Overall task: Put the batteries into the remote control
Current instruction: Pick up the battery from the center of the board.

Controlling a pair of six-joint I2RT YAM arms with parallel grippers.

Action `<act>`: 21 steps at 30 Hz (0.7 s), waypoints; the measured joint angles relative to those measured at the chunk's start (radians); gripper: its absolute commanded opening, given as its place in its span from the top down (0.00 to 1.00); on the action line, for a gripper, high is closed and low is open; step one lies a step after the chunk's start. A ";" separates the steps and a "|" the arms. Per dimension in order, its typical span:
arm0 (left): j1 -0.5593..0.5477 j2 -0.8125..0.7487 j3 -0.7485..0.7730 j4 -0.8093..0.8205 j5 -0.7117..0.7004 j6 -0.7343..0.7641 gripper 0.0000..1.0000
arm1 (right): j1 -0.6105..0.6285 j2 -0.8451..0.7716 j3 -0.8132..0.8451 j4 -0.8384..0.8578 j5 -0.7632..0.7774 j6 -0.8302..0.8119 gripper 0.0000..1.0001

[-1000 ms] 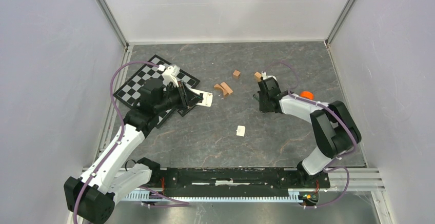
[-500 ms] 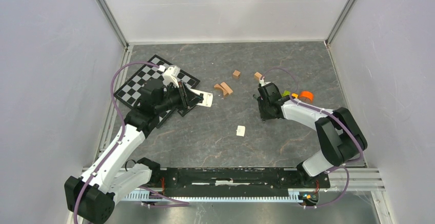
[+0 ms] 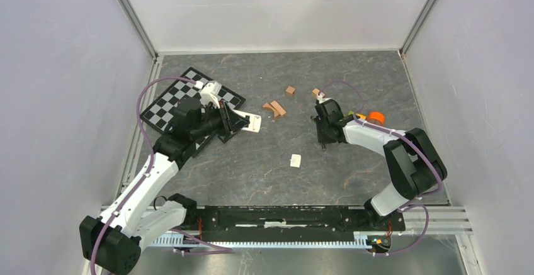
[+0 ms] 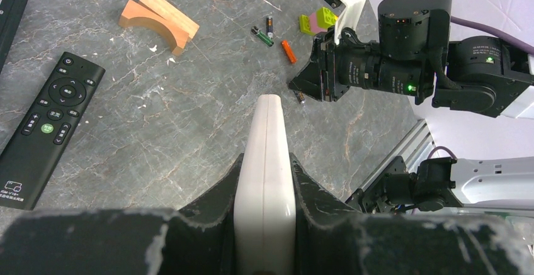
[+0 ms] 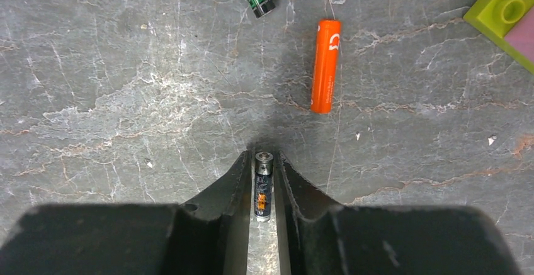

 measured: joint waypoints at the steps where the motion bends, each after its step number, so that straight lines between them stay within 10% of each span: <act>1: 0.000 0.000 0.000 0.000 0.000 0.000 0.98 | 0.000 0.000 0.000 0.002 0.000 0.000 0.79; 21: 0.000 0.033 -0.075 0.192 0.078 -0.129 0.98 | 0.001 -0.227 -0.155 0.163 -0.080 0.103 0.86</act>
